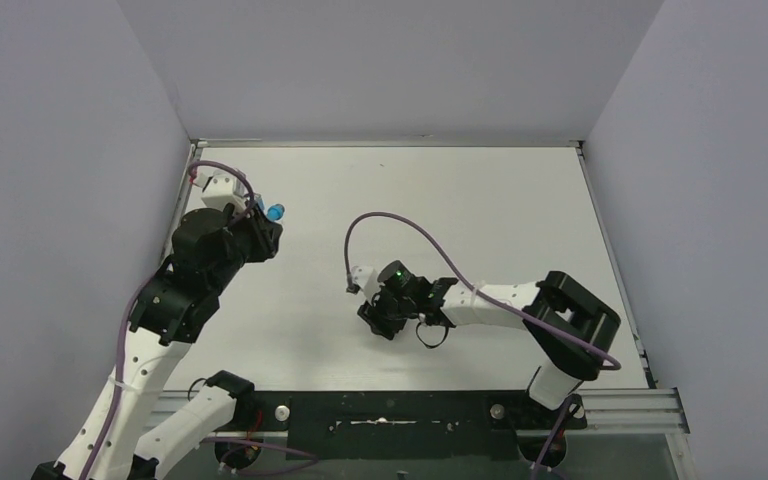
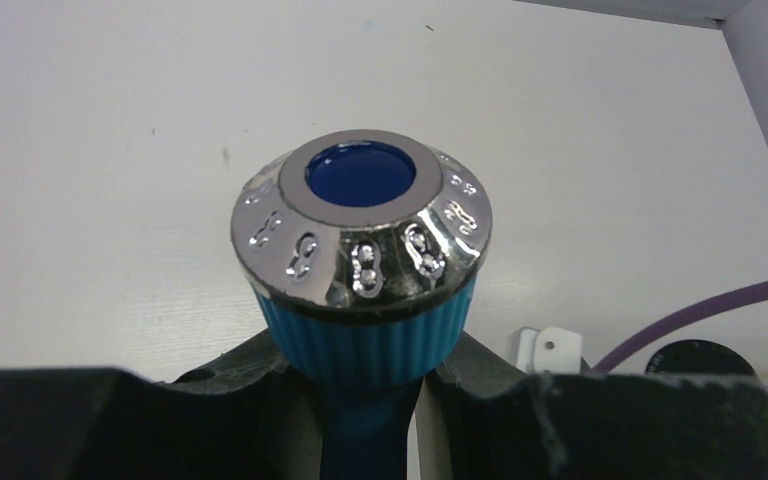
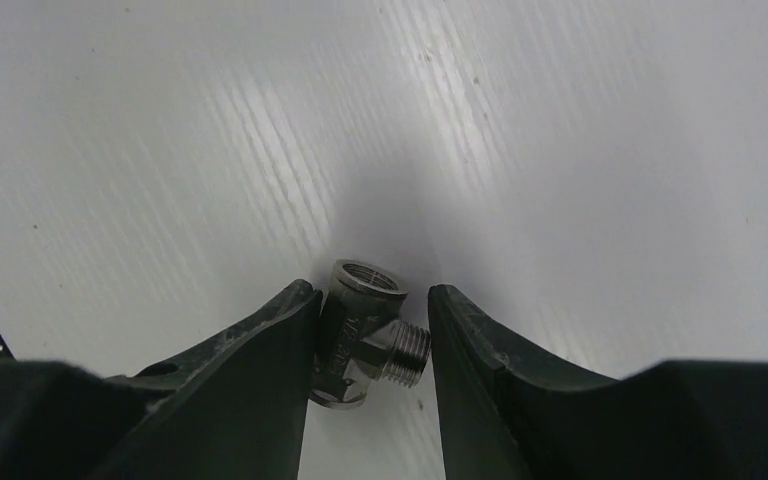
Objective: Install the water faucets
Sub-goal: Adjust the adaptor at the center of the board, then pick up the adaptor at the center of the board.
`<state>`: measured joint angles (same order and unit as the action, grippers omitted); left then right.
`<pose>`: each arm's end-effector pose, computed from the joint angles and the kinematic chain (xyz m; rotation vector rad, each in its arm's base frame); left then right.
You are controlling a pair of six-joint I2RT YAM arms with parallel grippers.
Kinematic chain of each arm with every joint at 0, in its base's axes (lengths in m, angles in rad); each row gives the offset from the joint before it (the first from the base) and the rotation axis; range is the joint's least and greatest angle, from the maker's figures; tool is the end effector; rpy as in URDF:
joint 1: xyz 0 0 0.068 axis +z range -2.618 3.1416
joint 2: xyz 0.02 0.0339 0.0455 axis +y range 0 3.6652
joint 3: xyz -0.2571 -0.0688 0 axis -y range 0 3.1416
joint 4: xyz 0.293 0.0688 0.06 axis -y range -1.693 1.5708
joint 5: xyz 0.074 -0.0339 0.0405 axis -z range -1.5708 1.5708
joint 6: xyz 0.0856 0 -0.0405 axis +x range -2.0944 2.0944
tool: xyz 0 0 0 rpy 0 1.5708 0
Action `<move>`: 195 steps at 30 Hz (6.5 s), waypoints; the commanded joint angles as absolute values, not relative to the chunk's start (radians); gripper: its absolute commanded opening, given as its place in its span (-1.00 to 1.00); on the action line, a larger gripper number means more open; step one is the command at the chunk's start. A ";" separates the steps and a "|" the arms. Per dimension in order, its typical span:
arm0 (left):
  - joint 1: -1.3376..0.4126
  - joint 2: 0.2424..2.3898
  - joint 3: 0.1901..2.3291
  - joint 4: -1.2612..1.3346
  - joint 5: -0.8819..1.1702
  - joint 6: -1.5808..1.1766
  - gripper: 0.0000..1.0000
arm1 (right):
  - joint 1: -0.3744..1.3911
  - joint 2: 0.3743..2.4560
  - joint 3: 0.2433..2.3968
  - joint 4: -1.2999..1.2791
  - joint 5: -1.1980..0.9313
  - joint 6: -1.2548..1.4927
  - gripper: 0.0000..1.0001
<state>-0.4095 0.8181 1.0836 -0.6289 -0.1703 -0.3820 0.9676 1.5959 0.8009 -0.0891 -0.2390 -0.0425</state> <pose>0.2436 -0.0899 0.3796 -0.0876 1.9439 -0.3634 0.1955 0.3196 0.0818 -1.3279 2.1759 0.6800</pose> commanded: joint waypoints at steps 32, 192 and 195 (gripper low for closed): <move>-0.403 0.795 1.068 -0.549 -0.076 -0.330 -1.00 | 1.143 1.663 0.401 0.796 0.236 0.201 0.12; -0.404 0.717 1.106 -0.704 -0.055 -0.229 -1.00 | 0.805 1.444 0.812 -0.649 -0.452 -1.150 0.10; -0.403 0.721 1.109 -0.705 -0.052 -0.229 -1.00 | 0.804 1.460 0.812 -0.645 -0.451 -1.156 0.09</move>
